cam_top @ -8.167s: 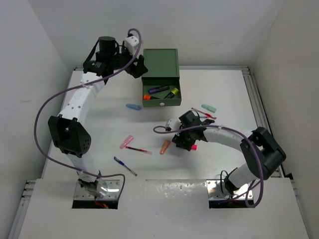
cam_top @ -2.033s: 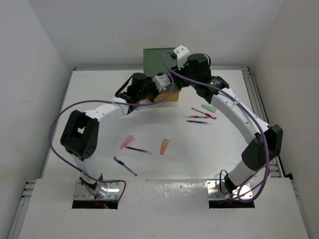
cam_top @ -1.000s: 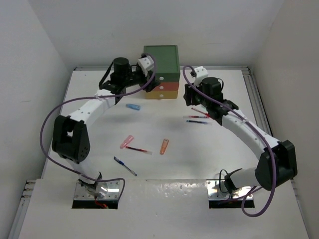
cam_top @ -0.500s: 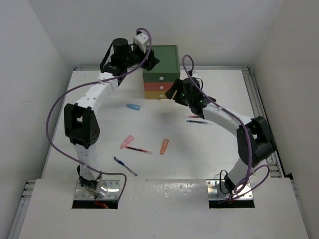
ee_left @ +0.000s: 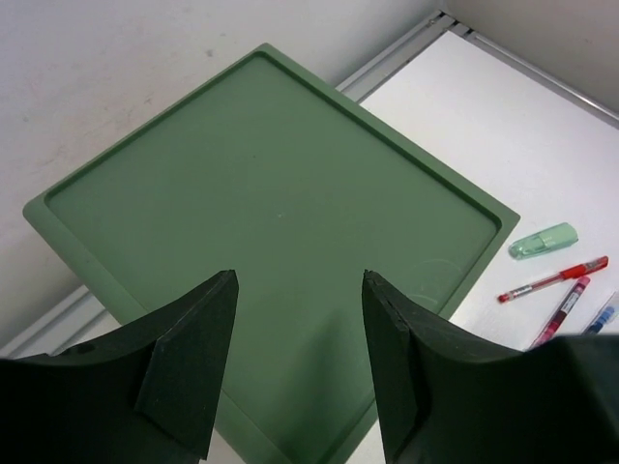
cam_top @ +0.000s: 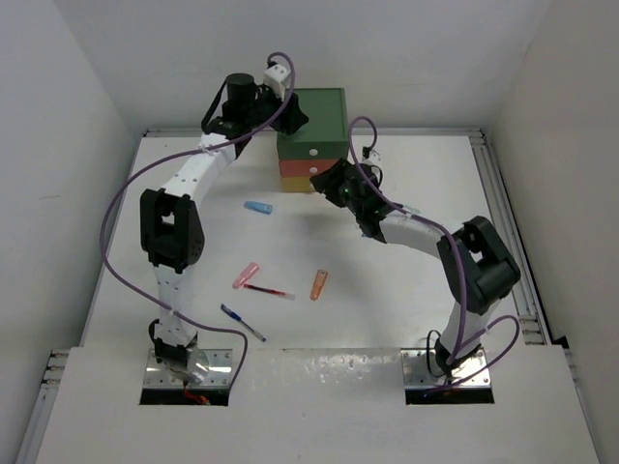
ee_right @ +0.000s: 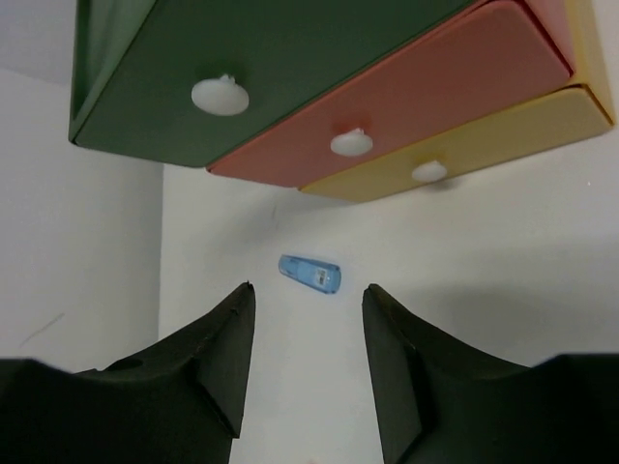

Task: Sort the stationery into containers
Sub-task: Open the drawer in the storage box.

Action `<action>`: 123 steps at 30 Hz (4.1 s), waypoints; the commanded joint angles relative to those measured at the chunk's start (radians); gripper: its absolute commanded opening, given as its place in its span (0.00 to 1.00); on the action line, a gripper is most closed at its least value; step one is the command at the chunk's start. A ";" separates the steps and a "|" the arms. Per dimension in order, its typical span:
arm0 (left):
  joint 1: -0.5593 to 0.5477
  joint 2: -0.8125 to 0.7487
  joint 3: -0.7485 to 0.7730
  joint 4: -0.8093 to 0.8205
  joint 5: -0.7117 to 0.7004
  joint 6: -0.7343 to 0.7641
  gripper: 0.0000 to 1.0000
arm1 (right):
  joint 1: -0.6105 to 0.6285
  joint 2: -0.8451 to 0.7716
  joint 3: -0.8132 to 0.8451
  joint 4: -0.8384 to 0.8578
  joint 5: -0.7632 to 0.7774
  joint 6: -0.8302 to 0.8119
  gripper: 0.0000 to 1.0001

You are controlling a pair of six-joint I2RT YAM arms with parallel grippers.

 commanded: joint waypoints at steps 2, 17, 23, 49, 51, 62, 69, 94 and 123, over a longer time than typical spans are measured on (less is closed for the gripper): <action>0.013 0.031 0.074 -0.035 0.030 -0.058 0.59 | -0.005 0.024 -0.001 0.184 0.052 0.056 0.49; 0.010 0.022 0.022 -0.060 0.026 -0.066 0.59 | -0.071 0.151 0.063 0.213 -0.103 0.225 0.41; 0.008 0.038 0.028 -0.060 0.030 -0.064 0.59 | -0.069 0.193 0.083 0.290 -0.120 0.197 0.44; 0.010 0.054 -0.001 -0.063 0.033 -0.046 0.59 | -0.089 0.322 0.191 0.295 -0.075 0.173 0.37; 0.010 0.055 -0.001 -0.063 0.033 -0.047 0.59 | -0.089 0.328 0.191 0.298 -0.072 0.166 0.37; 0.008 0.061 -0.001 -0.062 0.038 -0.040 0.59 | -0.105 0.354 0.215 0.308 -0.083 0.160 0.37; 0.009 0.071 0.002 -0.072 0.038 -0.037 0.59 | -0.109 0.375 0.232 0.345 -0.094 0.139 0.32; 0.003 0.097 0.019 -0.091 0.024 -0.035 0.59 | -0.060 0.222 -0.057 0.482 -0.137 0.053 0.00; -0.020 0.088 0.011 -0.089 0.006 -0.037 0.60 | 0.056 0.001 -0.334 0.485 -0.155 0.074 0.50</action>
